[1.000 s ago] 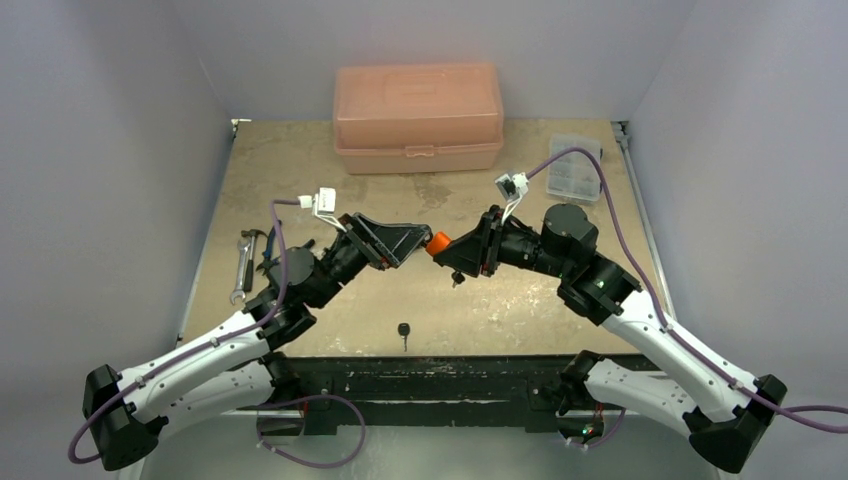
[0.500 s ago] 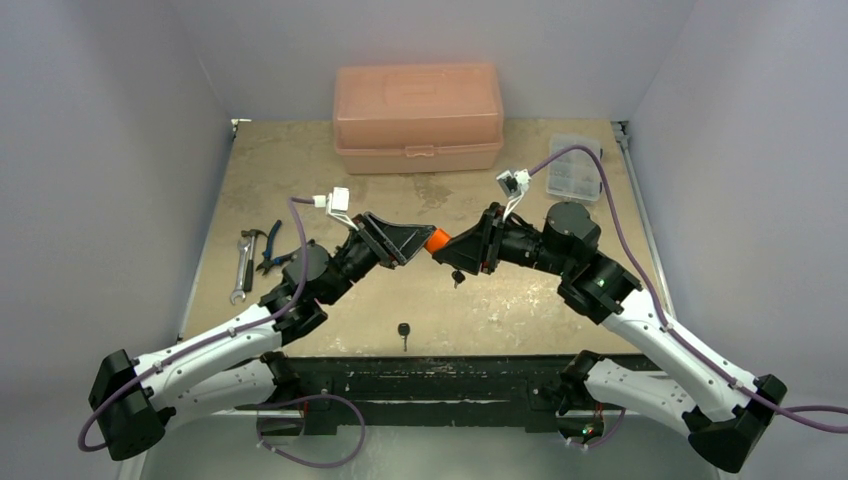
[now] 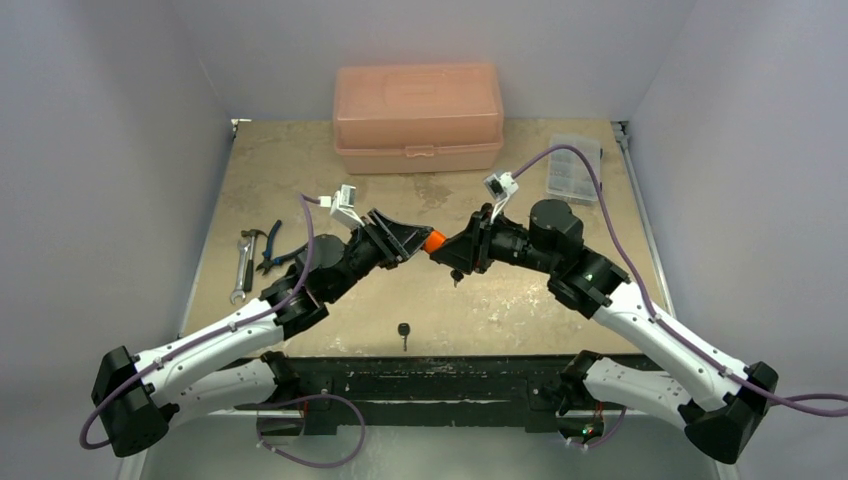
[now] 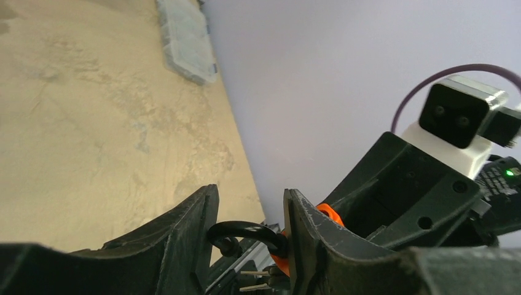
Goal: Unlock with the key
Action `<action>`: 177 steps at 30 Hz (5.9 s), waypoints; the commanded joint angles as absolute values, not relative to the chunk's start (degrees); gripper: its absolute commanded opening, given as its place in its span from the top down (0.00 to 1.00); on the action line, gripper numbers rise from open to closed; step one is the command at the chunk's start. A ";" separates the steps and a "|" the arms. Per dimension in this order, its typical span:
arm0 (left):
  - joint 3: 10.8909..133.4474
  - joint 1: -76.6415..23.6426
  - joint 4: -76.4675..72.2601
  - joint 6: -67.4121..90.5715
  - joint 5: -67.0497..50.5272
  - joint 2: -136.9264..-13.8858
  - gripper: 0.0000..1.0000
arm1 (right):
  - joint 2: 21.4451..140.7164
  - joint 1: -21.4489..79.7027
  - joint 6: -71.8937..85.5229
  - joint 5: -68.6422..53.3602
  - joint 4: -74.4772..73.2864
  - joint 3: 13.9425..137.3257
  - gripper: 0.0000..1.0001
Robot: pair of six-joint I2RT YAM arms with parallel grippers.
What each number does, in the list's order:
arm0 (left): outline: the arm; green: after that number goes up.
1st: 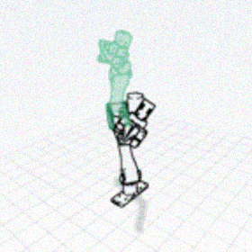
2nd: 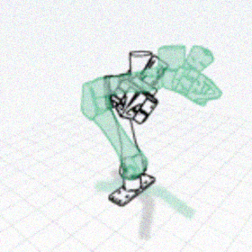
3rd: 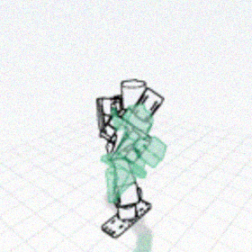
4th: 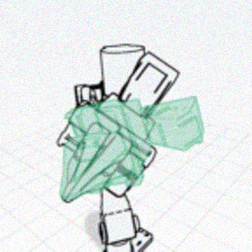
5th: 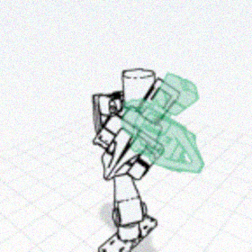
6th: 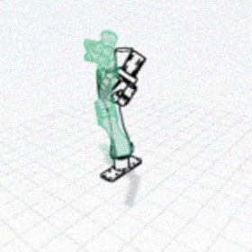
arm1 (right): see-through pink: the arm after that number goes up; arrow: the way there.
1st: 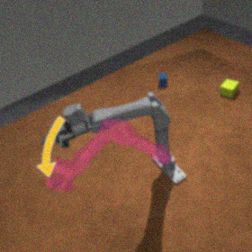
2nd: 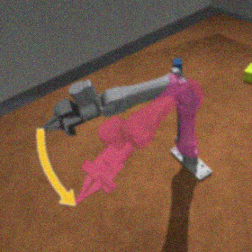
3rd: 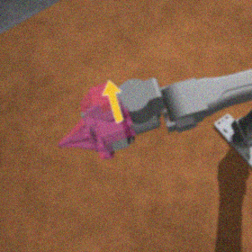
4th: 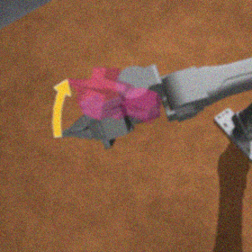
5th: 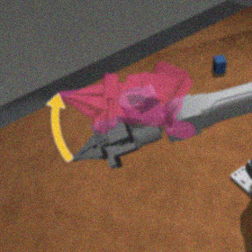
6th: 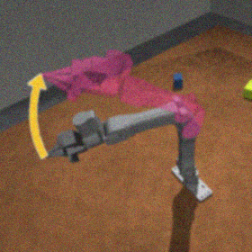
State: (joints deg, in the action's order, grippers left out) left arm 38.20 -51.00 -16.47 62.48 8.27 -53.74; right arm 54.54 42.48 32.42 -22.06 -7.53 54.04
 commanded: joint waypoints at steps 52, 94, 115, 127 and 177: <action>43.68 -49.68 32.48 29.23 38.35 -24.34 0.03 | 82.11 28.55 30.61 -12.58 16.66 45.06 1.00; 44.01 -49.66 31.35 27.66 34.50 -23.29 0.04 | 95.64 8.62 29.38 -17.58 9.56 56.84 0.09; 48.86 -49.66 41.34 32.04 38.08 -21.53 0.02 | 81.48 29.94 41.56 11.93 -19.15 60.27 0.01; 47.38 -49.67 40.08 30.63 36.64 -22.17 0.02 | 89.35 45.00 63.22 19.86 -26.39 69.83 0.02; 46.81 -49.57 40.63 31.29 38.83 -19.78 0.03 | 137.33 42.76 76.69 22.52 -58.91 117.85 0.16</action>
State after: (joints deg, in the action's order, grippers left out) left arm 46.98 -49.89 41.28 31.86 37.39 -20.34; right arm 135.09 42.74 78.32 18.13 -57.34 116.22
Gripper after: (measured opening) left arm 0.969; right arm 0.951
